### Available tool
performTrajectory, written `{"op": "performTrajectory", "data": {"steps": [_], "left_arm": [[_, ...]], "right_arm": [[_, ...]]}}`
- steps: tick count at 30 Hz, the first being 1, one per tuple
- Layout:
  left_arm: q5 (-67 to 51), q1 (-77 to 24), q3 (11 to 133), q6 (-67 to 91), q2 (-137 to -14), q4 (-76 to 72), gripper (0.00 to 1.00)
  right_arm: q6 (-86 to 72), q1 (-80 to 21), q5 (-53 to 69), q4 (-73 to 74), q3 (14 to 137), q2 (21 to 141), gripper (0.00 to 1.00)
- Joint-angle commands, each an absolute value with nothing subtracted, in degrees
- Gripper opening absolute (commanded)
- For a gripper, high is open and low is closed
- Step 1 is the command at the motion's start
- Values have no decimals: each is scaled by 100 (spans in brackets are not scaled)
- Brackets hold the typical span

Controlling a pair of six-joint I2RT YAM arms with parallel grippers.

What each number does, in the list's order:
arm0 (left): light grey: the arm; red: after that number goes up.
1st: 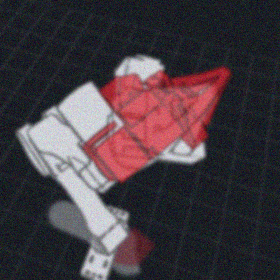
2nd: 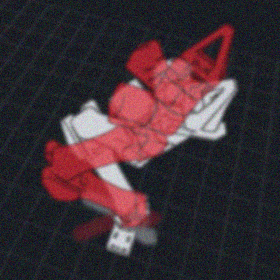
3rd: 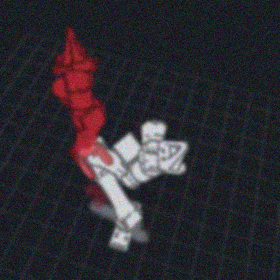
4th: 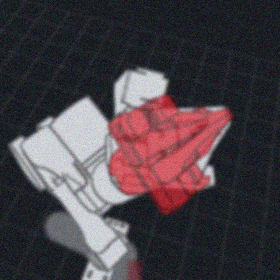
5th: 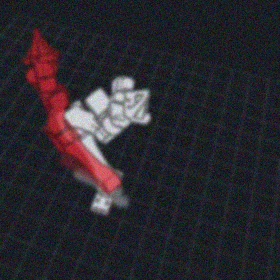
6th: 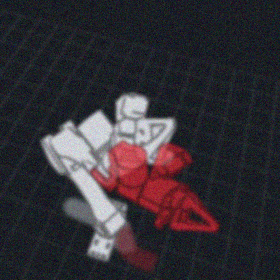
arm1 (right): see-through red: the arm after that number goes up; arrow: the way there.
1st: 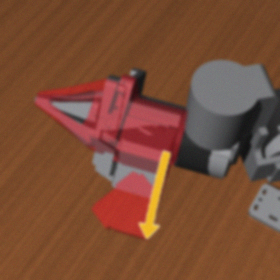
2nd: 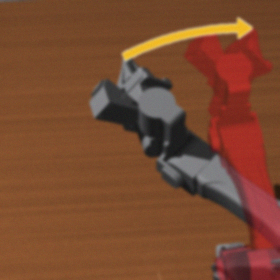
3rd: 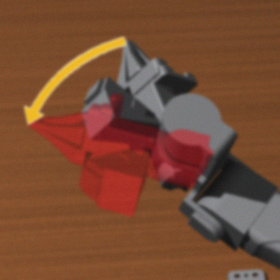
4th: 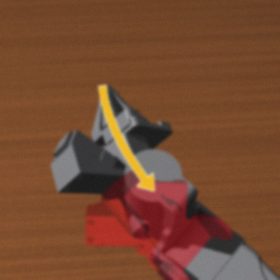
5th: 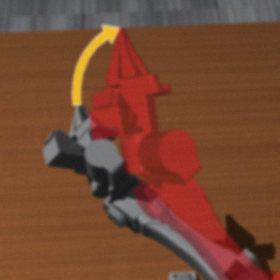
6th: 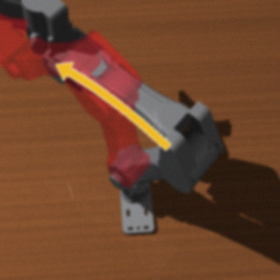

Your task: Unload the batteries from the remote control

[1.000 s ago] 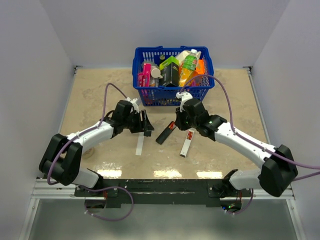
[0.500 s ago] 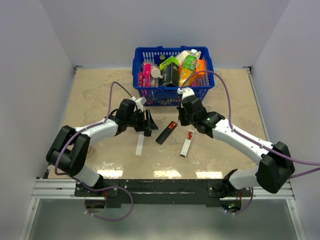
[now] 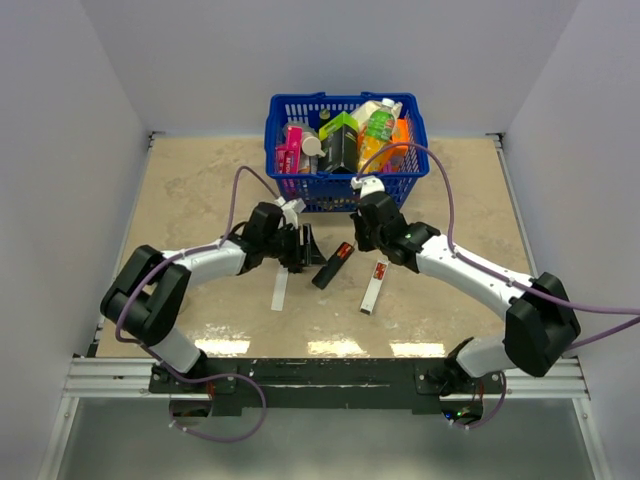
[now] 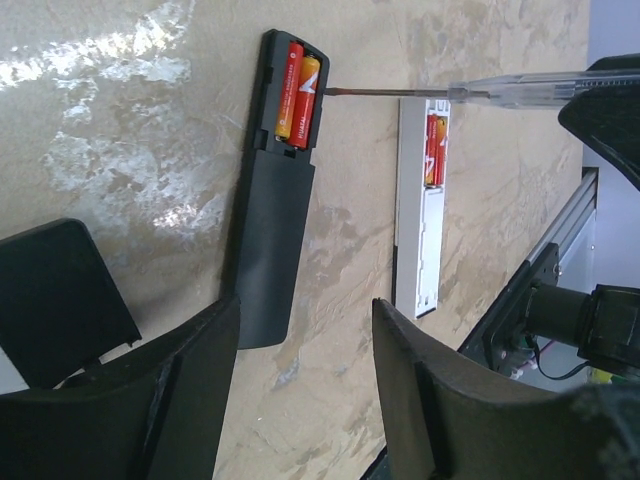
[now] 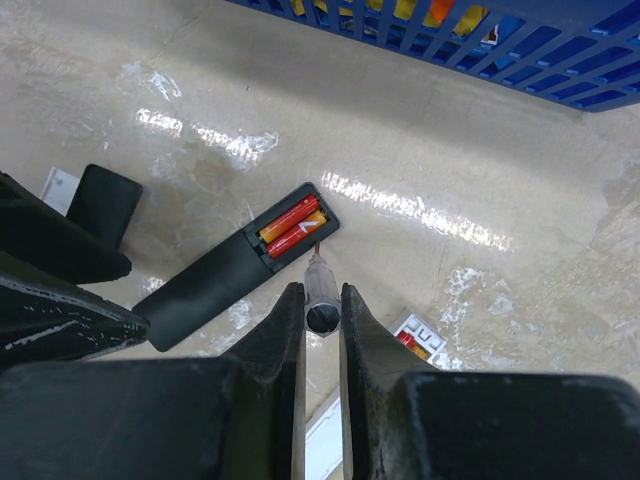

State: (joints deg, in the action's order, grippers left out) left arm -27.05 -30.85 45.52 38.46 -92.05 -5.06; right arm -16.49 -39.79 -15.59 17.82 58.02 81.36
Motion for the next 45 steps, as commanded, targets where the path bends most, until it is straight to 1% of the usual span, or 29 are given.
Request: {"op": "performTrajectory", "data": {"steps": [1,16,25,38,45], "left_arm": [[-2707,-3199,4439,3902,-9316,-879,59],[-2601,-3270,4236,3885,-9325,-940,59],[-2672,-3331,4105,4008,-9352,-1195,58],[-2848,-3481,3858,4350,-9448,-1889,58],[-2523,-3489,3850,4342,-9019,-1688,57]], "right_arm": [[-1749,-3973,-1740,1512,5827,8068,0],[-1775,-3973,-1301,1169,5739,8112,0],[-1740,-3973,-1037,1178,5836,8165,0],[-1644,-3973,-1054,1125,5932,8191,0],[-1591,-3964,-1090,984,6073,8402,0]]}}
